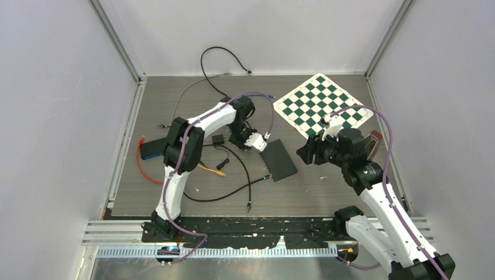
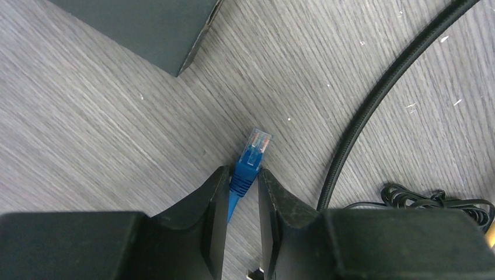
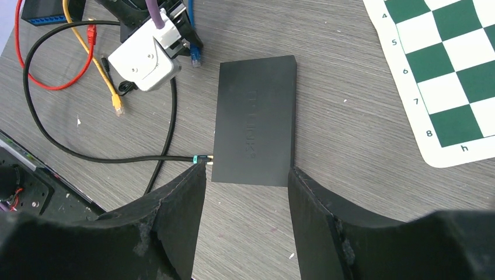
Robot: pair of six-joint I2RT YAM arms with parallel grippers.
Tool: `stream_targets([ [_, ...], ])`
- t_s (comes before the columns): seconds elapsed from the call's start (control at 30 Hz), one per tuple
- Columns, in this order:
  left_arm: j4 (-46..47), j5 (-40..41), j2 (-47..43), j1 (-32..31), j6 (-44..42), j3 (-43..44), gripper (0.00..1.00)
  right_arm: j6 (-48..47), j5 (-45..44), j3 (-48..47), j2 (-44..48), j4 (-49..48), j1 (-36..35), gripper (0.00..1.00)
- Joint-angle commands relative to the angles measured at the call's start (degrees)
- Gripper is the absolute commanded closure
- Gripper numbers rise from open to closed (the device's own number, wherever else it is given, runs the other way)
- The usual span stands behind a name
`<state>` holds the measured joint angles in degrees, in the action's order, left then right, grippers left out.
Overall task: Insert the plug into the switch port
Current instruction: Pick up the connector from the center of the board.
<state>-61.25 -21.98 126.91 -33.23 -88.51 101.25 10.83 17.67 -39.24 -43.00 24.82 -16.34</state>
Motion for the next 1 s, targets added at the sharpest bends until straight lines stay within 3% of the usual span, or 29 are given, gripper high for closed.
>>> stream_targets([
  [0.0, 2.0, -0.1, -3.4, 0.1, 1.9, -3.1, 0.75, -0.7, -0.1, -2.4, 0.9, -0.8, -0.3, 0.39],
  [0.23, 3.8, 1.2, -4.5, -0.9, 2.5, -5.0, 0.75, -0.4, 0.3, -3.3, 1.3, -0.6, -0.1, 0.39],
  [0.43, 8.4, 1.4, -6.9, -1.9, 5.6, -7.2, 1.00, 0.2, 0.0, -2.7, 2.2, -1.2, -0.2, 0.39],
  [0.67, 17.9, -1.1, -12.7, -2.0, 19.8, -10.0, 1.00, 3.8, -0.3, 1.1, -0.1, -7.2, -0.2, 0.39],
  [0.97, 22.9, 1.3, -17.3, -2.9, 32.6, -15.3, 1.00, 4.7, -2.2, 1.0, -13.4, -15.1, -0.1, 0.38],
])
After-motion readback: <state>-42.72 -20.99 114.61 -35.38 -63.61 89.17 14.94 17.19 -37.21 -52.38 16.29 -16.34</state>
